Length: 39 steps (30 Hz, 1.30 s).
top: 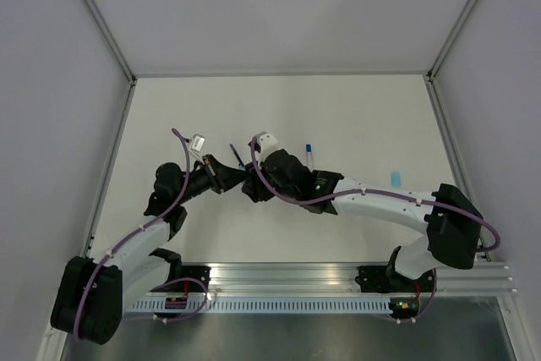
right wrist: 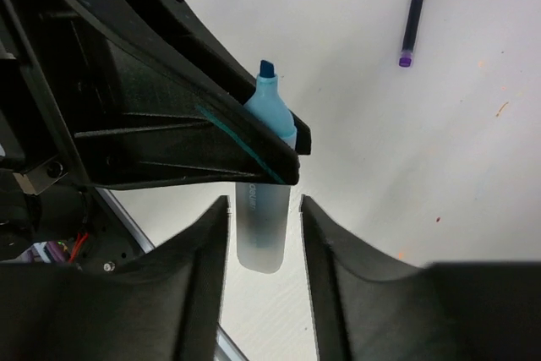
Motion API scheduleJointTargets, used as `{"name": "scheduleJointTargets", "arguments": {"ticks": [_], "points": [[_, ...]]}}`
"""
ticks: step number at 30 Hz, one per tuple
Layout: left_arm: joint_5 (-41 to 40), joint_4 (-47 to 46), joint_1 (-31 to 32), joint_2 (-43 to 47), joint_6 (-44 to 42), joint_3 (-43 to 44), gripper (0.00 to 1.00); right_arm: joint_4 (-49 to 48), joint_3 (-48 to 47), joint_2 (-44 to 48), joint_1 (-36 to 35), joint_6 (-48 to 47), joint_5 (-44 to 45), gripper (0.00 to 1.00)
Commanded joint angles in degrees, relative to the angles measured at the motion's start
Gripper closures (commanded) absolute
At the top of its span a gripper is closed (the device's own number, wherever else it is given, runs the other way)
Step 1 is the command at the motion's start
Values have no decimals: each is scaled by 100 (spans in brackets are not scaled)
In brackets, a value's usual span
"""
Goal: Insert the pens into the pen caps
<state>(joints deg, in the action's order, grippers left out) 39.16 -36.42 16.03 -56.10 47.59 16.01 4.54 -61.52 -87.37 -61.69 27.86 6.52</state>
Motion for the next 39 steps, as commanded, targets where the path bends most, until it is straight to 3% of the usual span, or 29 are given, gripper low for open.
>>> {"name": "scheduleJointTargets", "arguments": {"ticks": [1, 4, 10, 16, 21, 25, 32, 37, 38, 39], "points": [[635, -821, -4, 11, 398, -133, 98, -330, 227, 684, -54, -315, -63, 46], [987, -1226, -4, 81, 593, -160, 98, -173, 551, 1089, -53, -430, -273, 34], [1296, -1516, -4, 537, 839, -230, 98, -636, 1386, 1959, -45, -378, -933, 27], [1471, -1824, 5, 714, 1067, -309, 98, -1341, 1652, 1848, -45, -210, -1505, 26], [1586, -2229, -4, 714, 1288, -362, 98, -1999, 1757, 1697, -45, -9, -1794, 32], [1551, -2246, -4, 723, 1288, -379, 98, -2474, 1862, 1583, -45, 88, -1917, 43], [1516, -2273, -4, 811, 1314, -406, 98, -3265, 2205, 1372, -45, 396, -2357, 52], [1498, -2290, -4, 828, 1331, -423, 98, -3590, 2381, 1372, -45, 501, -2419, 74], [1507, -2299, -4, 837, 1349, -423, 98, -3617, 2399, 1389, -45, 510, -2384, 81], [1525, -2308, -4, 846, 1366, -432, 97, -3618, 2390, 1390, -45, 502, -2366, 100]]}}
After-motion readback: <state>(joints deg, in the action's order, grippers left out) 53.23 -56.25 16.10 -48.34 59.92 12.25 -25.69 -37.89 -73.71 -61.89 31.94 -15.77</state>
